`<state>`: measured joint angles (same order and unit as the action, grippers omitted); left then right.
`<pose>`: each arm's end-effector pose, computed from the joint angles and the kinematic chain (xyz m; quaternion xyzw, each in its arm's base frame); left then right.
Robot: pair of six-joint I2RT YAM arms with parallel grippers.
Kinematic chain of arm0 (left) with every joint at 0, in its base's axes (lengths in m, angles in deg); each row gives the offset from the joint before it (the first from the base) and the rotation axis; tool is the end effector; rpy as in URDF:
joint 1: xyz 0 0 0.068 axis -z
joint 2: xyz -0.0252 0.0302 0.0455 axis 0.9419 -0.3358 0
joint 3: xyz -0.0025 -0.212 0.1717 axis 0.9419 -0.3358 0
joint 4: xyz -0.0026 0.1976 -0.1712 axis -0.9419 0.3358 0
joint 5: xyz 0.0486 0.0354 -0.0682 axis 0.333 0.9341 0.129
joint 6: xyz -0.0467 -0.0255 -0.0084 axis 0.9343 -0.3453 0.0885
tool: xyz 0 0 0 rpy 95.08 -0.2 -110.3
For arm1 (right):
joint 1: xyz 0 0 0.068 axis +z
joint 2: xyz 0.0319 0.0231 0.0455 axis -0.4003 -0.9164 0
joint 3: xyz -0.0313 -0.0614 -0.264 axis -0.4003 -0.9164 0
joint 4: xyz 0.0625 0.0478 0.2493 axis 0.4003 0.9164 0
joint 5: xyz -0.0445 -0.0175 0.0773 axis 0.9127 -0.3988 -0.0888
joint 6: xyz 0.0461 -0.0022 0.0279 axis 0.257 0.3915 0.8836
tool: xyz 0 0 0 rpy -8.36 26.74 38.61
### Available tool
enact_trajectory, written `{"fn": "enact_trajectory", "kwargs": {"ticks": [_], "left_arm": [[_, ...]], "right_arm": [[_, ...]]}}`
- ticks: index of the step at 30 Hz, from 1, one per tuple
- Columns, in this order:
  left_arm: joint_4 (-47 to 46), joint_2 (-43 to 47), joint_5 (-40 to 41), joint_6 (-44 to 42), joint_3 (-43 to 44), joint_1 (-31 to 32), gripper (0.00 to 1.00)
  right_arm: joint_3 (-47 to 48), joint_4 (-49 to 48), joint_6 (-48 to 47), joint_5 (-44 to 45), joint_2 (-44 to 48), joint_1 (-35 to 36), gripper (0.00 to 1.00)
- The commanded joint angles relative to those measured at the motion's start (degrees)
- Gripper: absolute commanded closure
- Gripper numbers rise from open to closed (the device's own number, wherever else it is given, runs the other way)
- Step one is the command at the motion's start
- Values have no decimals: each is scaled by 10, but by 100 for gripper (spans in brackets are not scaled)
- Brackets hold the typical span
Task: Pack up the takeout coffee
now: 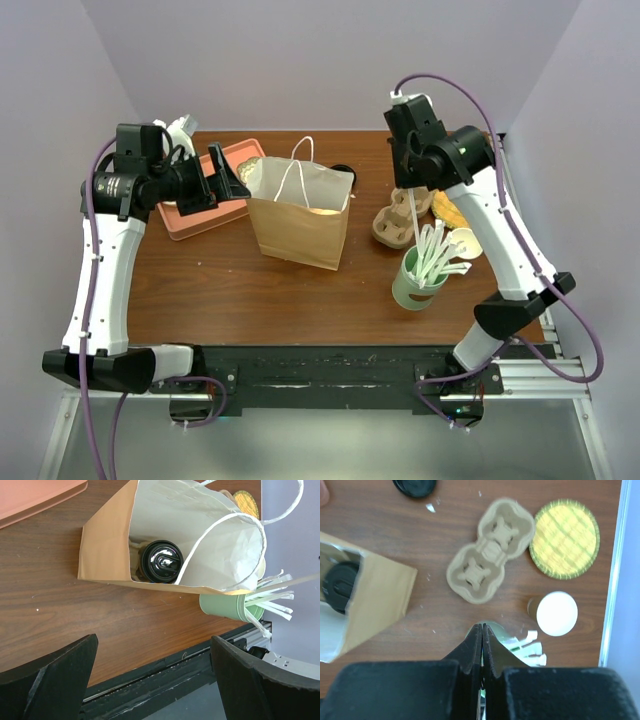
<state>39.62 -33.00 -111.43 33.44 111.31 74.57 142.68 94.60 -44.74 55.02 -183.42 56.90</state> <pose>0.2250 -0.0325 0.4400 -0.0795 0.8965 -0.3027 0.3134 0.2586 0.1503 0.4594 -0.0402 0.9166 -0.0588 0.3934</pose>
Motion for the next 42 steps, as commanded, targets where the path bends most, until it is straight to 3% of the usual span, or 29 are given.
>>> {"fn": "enact_trajectory", "kwargs": {"ticks": [1, 2, 7, 11, 13, 17, 21, 22, 37, 42], "left_arm": [[19, 1, -12, 3, 21, -5, 0], [18, 1, -13, 4, 20, -5, 0], [15, 1, -15, 10, 21, -8, 0], [16, 0, -12, 10, 24, -10, 0], [16, 0, -12, 11, 24, -10, 0], [8, 3, -10, 20, 18, -11, 0], [-3, 8, -16, 33, 5, -11, 0], [-4, 9, -18, 34, -1, -11, 0], [13, 20, -1, 45, -8, -11, 0], [12, 21, 0, 46, -12, -11, 0]], "right_arm": [[123, 51, -19, 25, -19, -3, 100], [175, 56, -20, 31, -27, -3, 100], [237, 36, -36, 86, -24, -3, 100], [153, -86, -63, 75, 70, -3, 100], [109, -195, -64, 45, 114, -3, 100], [-54, -387, -8, -107, 209, -3, 100], [-132, -521, 51, -216, 239, -3, 100], [-141, -535, 59, -226, 239, -2, 96], [-233, -592, 97, -297, 202, 2, 100], [-315, -687, 110, -313, 221, 13, 100]]}}
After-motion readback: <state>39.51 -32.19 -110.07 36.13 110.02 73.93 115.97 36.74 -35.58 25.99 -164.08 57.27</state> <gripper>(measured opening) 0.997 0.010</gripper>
